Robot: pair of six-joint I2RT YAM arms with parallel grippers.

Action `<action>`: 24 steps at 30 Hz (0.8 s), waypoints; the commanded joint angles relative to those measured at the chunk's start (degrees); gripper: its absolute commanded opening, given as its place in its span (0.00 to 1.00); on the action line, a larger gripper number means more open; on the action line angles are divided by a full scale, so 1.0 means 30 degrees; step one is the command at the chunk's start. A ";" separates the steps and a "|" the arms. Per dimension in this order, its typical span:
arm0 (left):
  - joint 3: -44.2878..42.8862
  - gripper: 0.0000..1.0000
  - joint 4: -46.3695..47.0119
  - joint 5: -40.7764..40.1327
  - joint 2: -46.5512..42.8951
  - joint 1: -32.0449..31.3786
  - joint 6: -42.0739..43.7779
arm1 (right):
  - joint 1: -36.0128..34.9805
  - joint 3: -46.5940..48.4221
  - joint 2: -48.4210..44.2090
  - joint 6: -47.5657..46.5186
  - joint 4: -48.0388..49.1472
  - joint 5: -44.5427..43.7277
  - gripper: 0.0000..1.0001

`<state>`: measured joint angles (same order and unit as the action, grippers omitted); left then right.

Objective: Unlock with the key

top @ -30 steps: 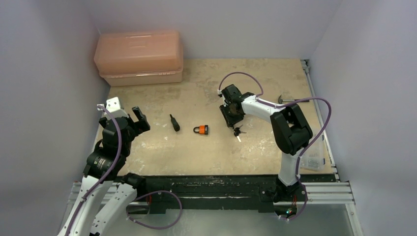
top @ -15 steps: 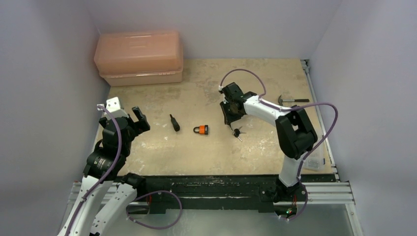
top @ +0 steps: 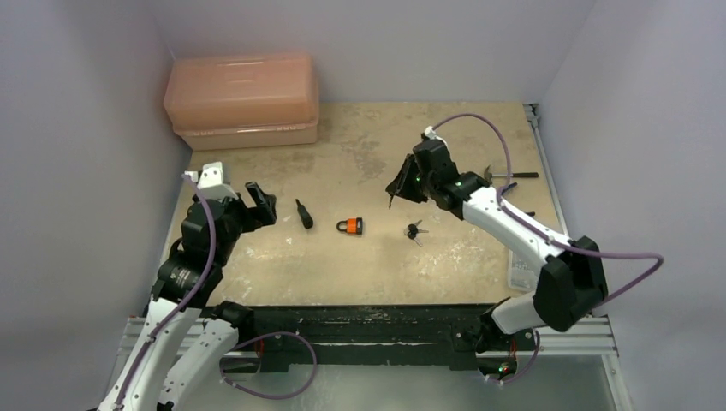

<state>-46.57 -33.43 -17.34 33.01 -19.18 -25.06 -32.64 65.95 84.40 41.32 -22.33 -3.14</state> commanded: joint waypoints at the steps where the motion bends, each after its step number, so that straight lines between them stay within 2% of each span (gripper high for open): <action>1: 0.1179 0.85 0.4148 0.5354 0.0339 0.0094 -0.1017 | -0.0306 -0.1370 -0.2674 0.6085 0.1998 -0.0110 0.16; 3: 0.1553 0.83 0.5388 0.7237 0.0810 0.0094 -0.1800 | -0.0289 -0.1764 -0.3570 0.7529 0.2074 -0.0035 0.16; 8: 0.2393 0.83 0.8747 0.9019 0.1926 0.0065 -0.3328 | -0.0283 -0.2428 -0.4675 1.0280 0.2355 0.0891 0.16; 10: 0.2635 0.83 0.9942 0.9563 0.2469 0.0000 -0.3574 | -0.0287 -0.2754 -0.4932 1.1758 0.2438 0.1549 0.10; 16: 0.3687 0.83 1.4086 1.0155 0.3806 -0.0918 -0.3936 | -0.0285 -0.3674 -0.5723 1.3998 0.2854 0.1891 0.09; 21: 0.3811 0.82 1.6026 0.8946 0.4905 -0.3188 -0.3380 | -0.0289 -0.4453 -0.6670 1.5709 0.3092 0.1366 0.09; 24: 0.4229 0.80 1.7712 0.8396 0.5447 -0.4454 -0.3465 | -0.0305 -0.4143 -0.6810 1.6365 0.2132 0.1206 0.09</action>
<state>-35.29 8.34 9.89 47.99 -28.53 -35.40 -33.36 52.80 65.84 84.95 -15.68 1.45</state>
